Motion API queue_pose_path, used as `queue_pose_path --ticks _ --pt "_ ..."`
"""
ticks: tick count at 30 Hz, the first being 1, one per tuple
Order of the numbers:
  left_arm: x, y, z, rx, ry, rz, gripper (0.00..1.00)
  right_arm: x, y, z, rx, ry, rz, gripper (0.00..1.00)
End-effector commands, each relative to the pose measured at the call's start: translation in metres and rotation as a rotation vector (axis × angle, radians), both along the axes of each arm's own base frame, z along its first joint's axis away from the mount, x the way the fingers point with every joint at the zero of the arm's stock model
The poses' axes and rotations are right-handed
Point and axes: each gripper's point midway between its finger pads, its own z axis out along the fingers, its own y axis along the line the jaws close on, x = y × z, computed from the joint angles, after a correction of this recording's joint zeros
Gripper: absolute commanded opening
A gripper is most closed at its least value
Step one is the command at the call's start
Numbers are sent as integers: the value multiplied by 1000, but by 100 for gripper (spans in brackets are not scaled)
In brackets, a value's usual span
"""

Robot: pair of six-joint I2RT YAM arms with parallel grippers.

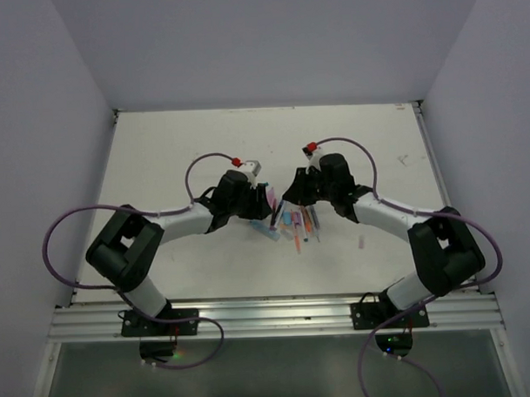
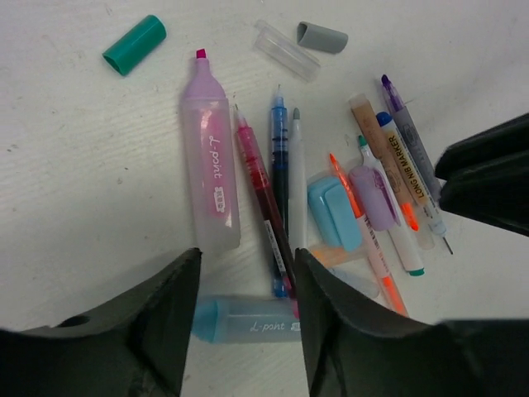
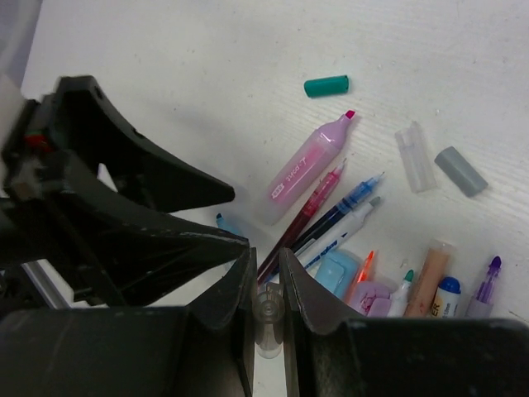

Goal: Open the pen caps

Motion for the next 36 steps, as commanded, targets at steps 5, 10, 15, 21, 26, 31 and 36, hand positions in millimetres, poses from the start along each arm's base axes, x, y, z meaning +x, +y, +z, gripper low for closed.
queue_pose_path --ticks 5,10,15,21,26,31,36 --pt "21 43 68 62 -174 213 88 8 15 -10 -27 -21 11 10" --pt "17 84 75 105 -170 336 100 7 19 -18 -45 -11 12 22" --pt "15 113 79 107 -166 393 100 8 18 -23 -57 -6 6 36" --pt "13 119 93 79 -186 411 100 10 17 -15 -63 -27 -7 47" --pt "15 124 114 73 -213 434 100 15 -1 9 -139 -91 -50 61" --pt "15 140 147 67 -269 476 100 29 -52 57 -302 -209 -239 79" --pt "11 166 207 87 -402 543 100 17 -112 140 -391 -357 -444 88"
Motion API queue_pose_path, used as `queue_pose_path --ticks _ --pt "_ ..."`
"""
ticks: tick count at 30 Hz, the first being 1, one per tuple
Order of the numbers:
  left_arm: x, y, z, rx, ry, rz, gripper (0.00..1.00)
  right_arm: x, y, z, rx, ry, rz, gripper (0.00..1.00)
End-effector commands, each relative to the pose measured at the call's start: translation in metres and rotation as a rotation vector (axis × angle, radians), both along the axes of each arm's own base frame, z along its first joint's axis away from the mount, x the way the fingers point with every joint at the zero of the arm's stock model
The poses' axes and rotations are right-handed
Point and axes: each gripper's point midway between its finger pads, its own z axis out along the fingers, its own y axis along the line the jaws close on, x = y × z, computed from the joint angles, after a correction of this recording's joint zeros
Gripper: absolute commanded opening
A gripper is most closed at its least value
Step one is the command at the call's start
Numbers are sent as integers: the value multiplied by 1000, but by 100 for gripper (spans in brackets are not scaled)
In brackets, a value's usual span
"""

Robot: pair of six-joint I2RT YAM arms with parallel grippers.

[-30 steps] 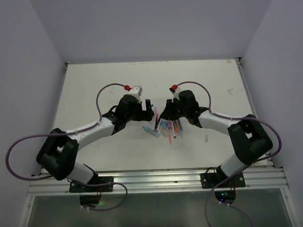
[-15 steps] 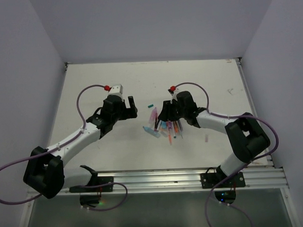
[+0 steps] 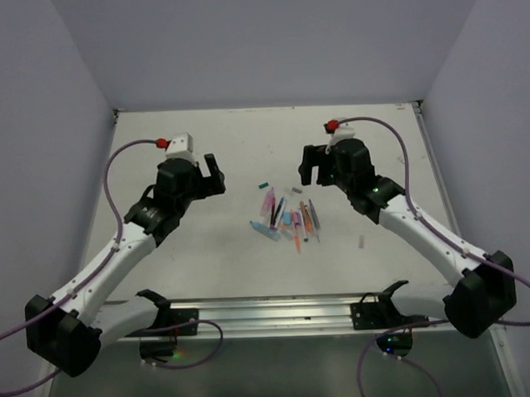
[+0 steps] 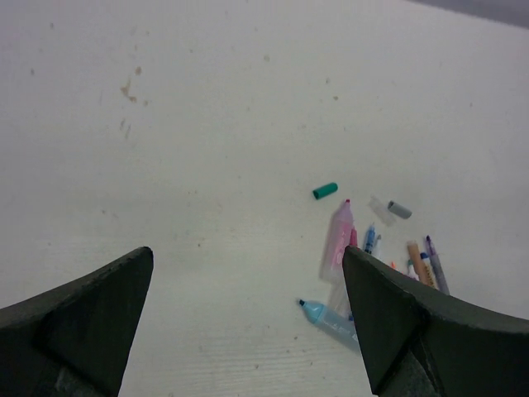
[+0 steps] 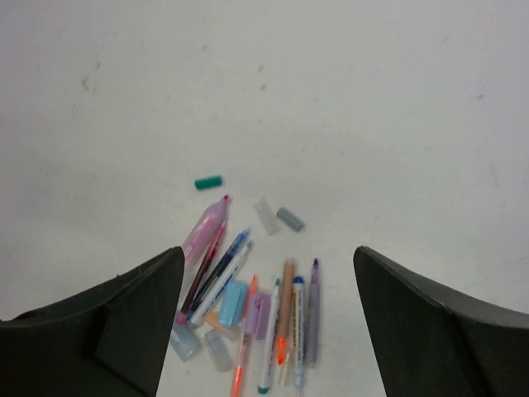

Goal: Open the pen caps

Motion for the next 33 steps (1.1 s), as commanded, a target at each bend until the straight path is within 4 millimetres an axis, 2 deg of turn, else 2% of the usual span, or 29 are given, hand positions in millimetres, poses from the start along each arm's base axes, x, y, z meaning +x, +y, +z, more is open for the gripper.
queue_pose_path --ticks 1,2,3,4,6,9,10,12,13,16,20,26,33 --pt "0 26 69 34 -161 74 100 -9 -64 72 -135 -132 -208 88" --pt "-4 35 88 34 -211 99 100 -13 -80 84 -170 -161 -266 89" --pt "-7 40 103 50 -244 105 100 -24 -94 108 -158 -213 -302 90" --pt "-13 47 119 46 -285 117 100 -32 -106 120 -170 -232 -332 96" --pt "-21 62 144 74 -337 160 100 -55 -135 154 -174 -324 -409 99" --pt "-33 82 169 110 -385 214 100 -80 -161 184 -183 -406 -451 99" --pt "-39 88 183 106 -415 228 100 -98 -172 201 -149 -461 -465 98" --pt "-46 100 194 132 -435 263 100 -113 -183 214 -132 -511 -472 98" --pt "-53 106 206 125 -464 283 100 -125 -190 223 -109 -550 -479 98" --pt "-67 121 226 132 -514 319 100 -146 -207 234 -81 -612 -509 99" --pt "-83 139 246 141 -572 375 100 -160 -221 238 -122 -652 -526 99" --pt "-97 147 262 122 -615 392 100 -159 -220 235 -134 -659 -521 99" --pt "-96 144 263 109 -623 378 100 -155 -216 234 -143 -652 -508 99"
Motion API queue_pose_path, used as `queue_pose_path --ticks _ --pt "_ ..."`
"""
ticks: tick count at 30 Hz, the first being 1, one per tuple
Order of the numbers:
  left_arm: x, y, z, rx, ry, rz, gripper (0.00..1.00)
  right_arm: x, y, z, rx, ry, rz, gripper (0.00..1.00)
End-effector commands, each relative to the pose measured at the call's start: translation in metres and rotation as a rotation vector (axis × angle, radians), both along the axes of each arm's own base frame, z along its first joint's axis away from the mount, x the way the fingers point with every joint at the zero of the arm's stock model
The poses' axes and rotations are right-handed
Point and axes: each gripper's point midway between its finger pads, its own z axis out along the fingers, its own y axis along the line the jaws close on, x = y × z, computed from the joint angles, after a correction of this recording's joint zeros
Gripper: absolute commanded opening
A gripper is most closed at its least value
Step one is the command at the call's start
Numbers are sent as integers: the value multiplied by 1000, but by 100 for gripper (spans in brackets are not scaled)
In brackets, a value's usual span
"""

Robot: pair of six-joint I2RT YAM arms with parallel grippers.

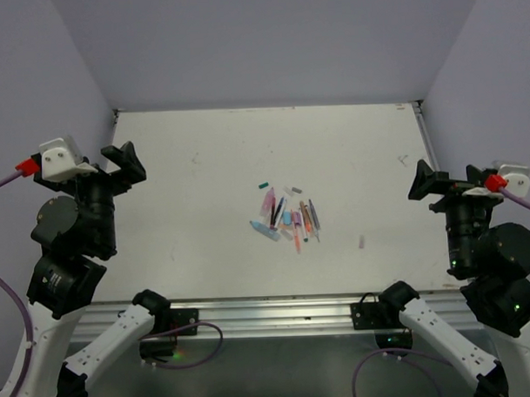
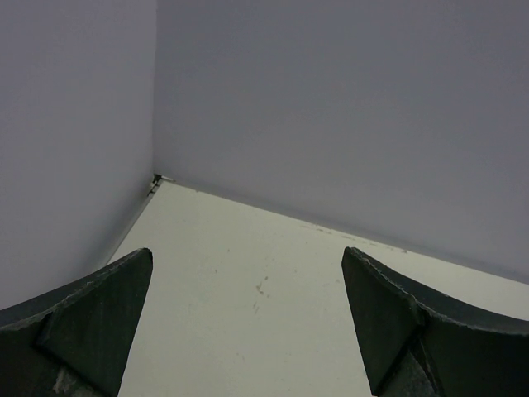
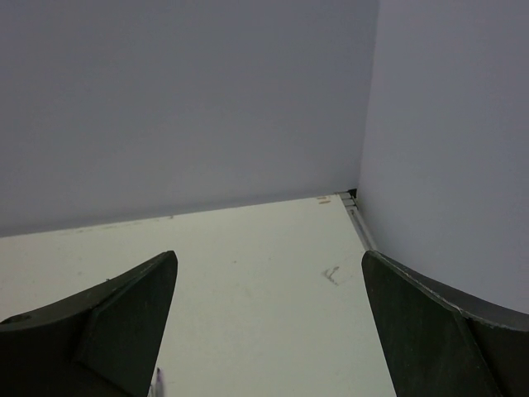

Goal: Open the pen caps

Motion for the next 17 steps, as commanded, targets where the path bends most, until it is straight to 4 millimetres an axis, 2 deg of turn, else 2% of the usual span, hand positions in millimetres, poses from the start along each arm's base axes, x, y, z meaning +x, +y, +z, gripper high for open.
queue_pose_path --ticks 1,17 --pt "-1 4 7 9 -9 17 100 6 0 -3 -38 24 -20 98" --pt "16 -15 -8 20 31 -44 100 10 4 -5 -43 26 -7 99"
